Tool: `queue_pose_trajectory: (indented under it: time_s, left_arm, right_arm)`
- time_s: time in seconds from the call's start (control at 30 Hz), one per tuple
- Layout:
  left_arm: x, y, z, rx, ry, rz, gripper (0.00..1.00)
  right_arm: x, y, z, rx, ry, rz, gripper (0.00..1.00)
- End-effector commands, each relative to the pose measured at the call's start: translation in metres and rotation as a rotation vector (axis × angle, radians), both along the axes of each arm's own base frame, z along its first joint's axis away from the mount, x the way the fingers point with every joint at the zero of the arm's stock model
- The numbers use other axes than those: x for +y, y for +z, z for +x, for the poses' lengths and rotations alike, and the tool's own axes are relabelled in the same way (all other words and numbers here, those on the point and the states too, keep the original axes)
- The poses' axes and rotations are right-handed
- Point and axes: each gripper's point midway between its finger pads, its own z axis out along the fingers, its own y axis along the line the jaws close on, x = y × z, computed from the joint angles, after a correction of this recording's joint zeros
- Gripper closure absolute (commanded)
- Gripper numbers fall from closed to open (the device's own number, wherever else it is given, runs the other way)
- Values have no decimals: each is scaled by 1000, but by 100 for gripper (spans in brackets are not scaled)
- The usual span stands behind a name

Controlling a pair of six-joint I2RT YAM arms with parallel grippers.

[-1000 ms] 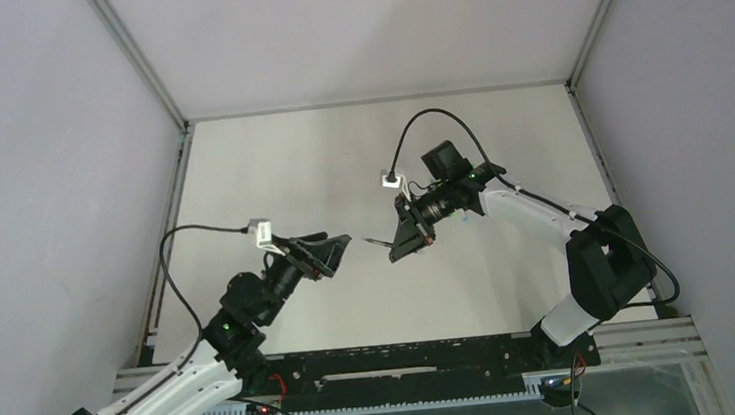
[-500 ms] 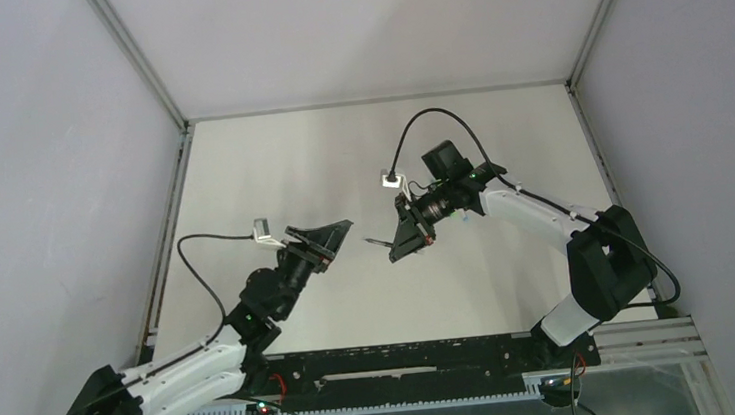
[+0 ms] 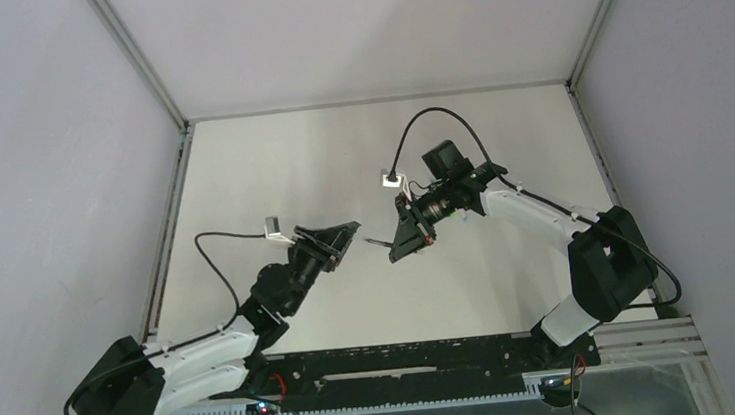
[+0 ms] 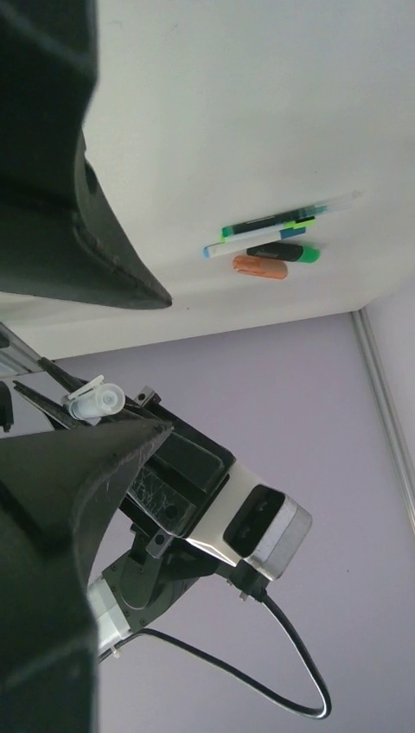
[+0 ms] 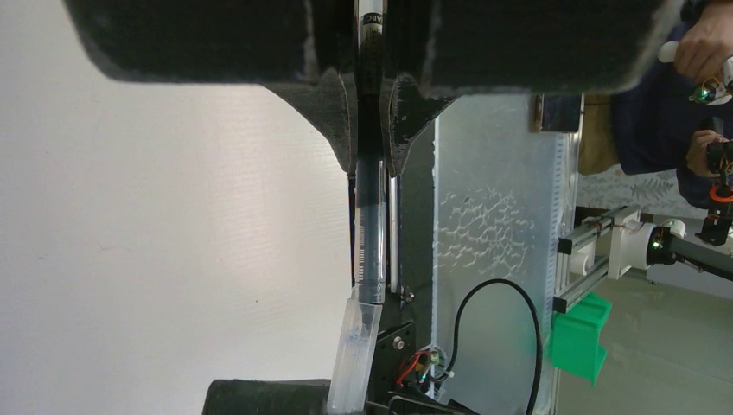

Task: Insert the pens into the pen caps
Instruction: Press the pen cap onto the pen.

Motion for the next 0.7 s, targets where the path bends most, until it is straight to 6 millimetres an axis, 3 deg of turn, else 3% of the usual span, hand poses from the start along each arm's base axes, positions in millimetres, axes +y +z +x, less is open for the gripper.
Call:
queue_pose_trajectory:
  time_s: [0.0, 0.2, 0.27, 0.67]
  left_arm:
    - [-11, 31, -1, -43, -41, -97, 50]
    - [-18, 37, -2, -53, -67, -115, 83]
    - [-19, 40, -3, -58, -74, -119, 90]
    - [-26, 46, -5, -138, -99, -34, 100]
  right_arm:
    - [0, 24, 3, -73, 7, 61, 100]
    - [0, 24, 3, -76, 8, 59, 100]
    - [0, 23, 3, -79, 5, 56, 100]
    - [4, 13, 1, -141, 10, 6, 100]
